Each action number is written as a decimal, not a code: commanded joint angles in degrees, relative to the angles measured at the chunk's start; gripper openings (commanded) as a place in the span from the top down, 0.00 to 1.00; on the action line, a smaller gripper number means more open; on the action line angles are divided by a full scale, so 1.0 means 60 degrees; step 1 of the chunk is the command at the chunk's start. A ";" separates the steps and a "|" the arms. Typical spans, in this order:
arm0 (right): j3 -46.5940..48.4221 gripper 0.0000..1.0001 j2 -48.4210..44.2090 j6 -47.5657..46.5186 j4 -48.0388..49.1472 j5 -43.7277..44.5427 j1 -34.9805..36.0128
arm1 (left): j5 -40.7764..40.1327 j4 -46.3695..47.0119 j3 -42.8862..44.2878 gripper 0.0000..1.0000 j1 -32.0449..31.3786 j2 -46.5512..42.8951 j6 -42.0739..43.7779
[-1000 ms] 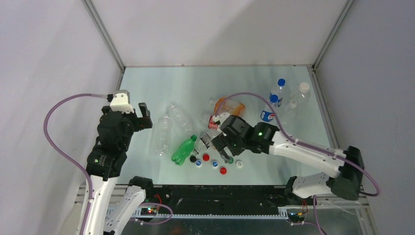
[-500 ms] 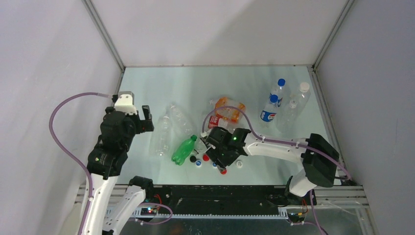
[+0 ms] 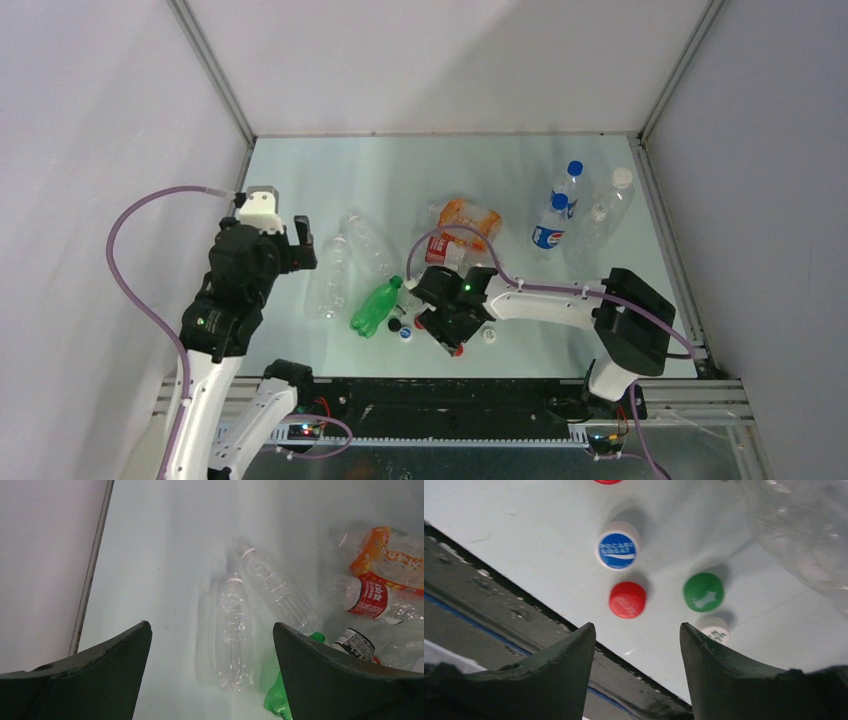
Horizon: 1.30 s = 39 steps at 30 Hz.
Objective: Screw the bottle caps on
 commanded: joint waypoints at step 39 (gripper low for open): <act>0.1830 0.21 0.2241 -0.7210 0.0423 0.3095 -0.1185 | 0.0183 0.0054 0.0184 0.02 -0.0371 0.0183 0.0386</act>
